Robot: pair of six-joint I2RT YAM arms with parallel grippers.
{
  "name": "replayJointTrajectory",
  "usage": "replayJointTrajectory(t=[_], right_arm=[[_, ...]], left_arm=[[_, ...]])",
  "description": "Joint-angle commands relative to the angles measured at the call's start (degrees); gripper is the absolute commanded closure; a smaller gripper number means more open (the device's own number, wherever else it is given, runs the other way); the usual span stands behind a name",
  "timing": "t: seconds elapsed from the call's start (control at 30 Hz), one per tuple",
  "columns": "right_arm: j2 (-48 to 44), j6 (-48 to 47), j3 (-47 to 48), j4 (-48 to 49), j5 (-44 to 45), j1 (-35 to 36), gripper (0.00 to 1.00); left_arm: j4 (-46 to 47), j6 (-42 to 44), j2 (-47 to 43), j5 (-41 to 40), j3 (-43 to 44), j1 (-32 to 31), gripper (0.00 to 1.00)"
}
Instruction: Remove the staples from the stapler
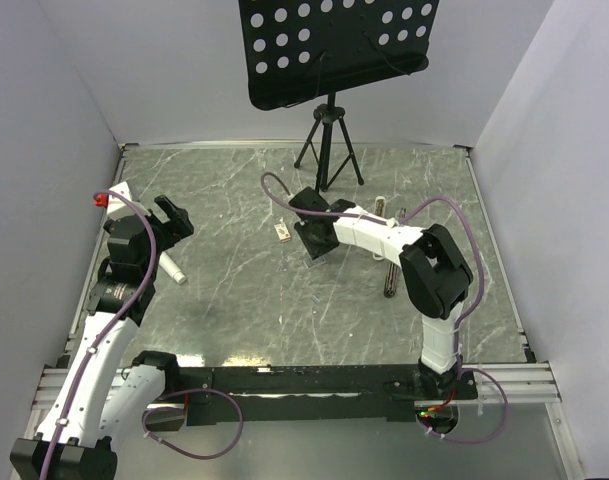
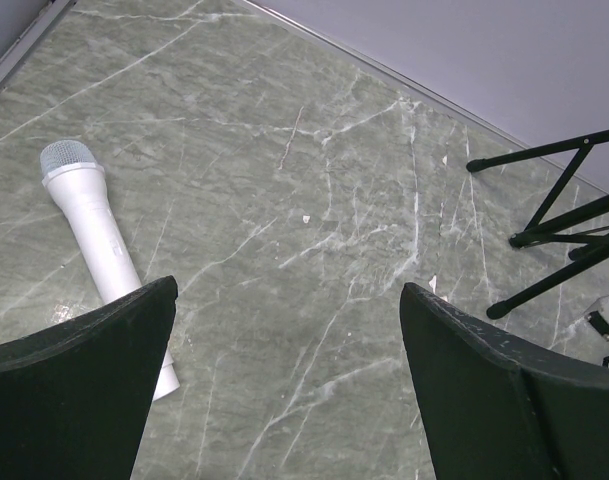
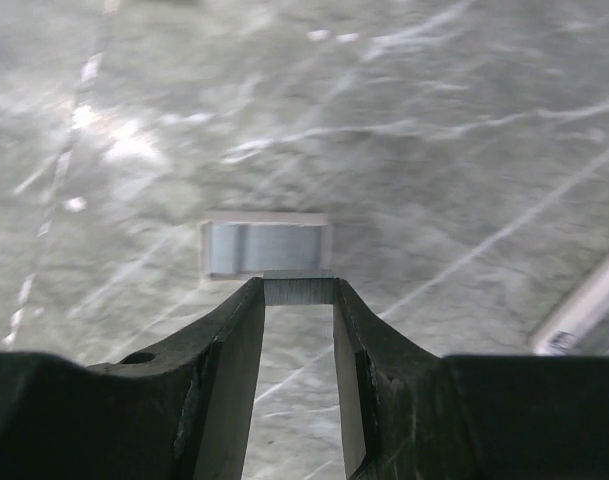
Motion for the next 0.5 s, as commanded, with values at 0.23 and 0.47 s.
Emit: replayJointTrajectory(t=[0.23, 0.47], right_arm=[[4.85, -2.59, 8.23, 0.46, 4.63, -5.28, 0.61], [7.84, -4.17, 10.71, 0.10, 2.53, -5.73, 0.61]], left_arm=[[1.86, 0.25, -0.51, 0.28, -0.16, -0.16, 0.03], [1.95, 0.26, -0.33, 0.37, 0.02, -0.16, 0.03]])
